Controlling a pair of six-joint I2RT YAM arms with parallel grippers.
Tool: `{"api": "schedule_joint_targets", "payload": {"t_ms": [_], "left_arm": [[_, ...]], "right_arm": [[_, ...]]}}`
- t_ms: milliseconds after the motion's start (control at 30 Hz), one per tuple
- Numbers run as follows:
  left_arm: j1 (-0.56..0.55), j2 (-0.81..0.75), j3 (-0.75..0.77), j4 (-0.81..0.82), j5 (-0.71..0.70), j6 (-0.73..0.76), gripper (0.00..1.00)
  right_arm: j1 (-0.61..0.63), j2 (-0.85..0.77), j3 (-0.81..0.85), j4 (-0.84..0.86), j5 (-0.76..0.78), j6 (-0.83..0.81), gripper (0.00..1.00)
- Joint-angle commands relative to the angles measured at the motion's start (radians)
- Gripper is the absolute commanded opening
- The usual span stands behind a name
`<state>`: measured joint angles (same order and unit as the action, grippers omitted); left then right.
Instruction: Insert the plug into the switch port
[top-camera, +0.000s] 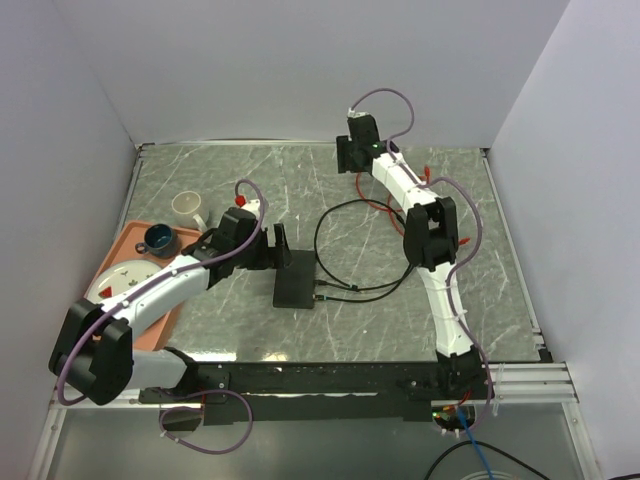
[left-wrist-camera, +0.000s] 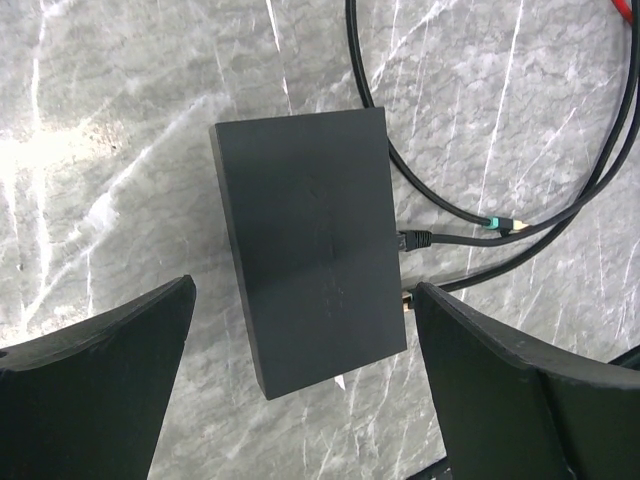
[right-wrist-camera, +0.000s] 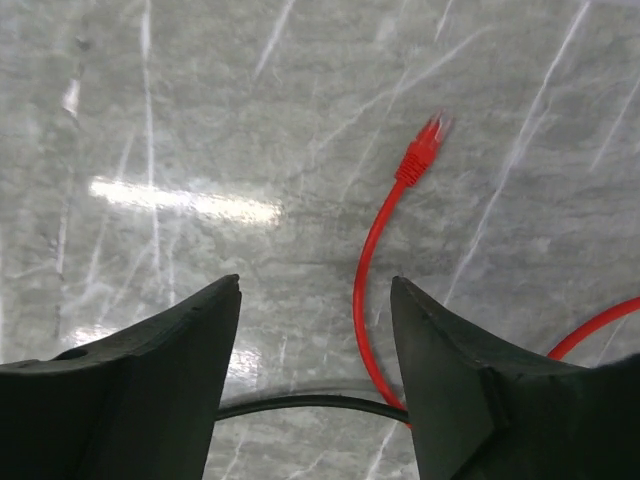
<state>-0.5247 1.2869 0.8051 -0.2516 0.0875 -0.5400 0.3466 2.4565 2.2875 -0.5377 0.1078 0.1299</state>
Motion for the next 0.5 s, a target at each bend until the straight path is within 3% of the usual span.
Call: {"api": "schedule_joint_targets", "payload": {"t_ms": [0,267,467], "left_arm": [[0.005,0.003,-0.011,0.032,0.026,-0.011,0.97],[0.003,-0.001,-0.029,0.035,0.037,-0.012,0.97],[0.003,-0.017,-0.03,0.043,0.057,-0.017,0.97]], "right_arm": [[-0.011,0.028,0.081,-0.077,0.033,0.034,0.68],[-0.02,0.085,0.119,-0.114,0.046,0.053,0.68],[-0.028,0.142,0.205,-0.211,0.03,0.074,0.6]]}}
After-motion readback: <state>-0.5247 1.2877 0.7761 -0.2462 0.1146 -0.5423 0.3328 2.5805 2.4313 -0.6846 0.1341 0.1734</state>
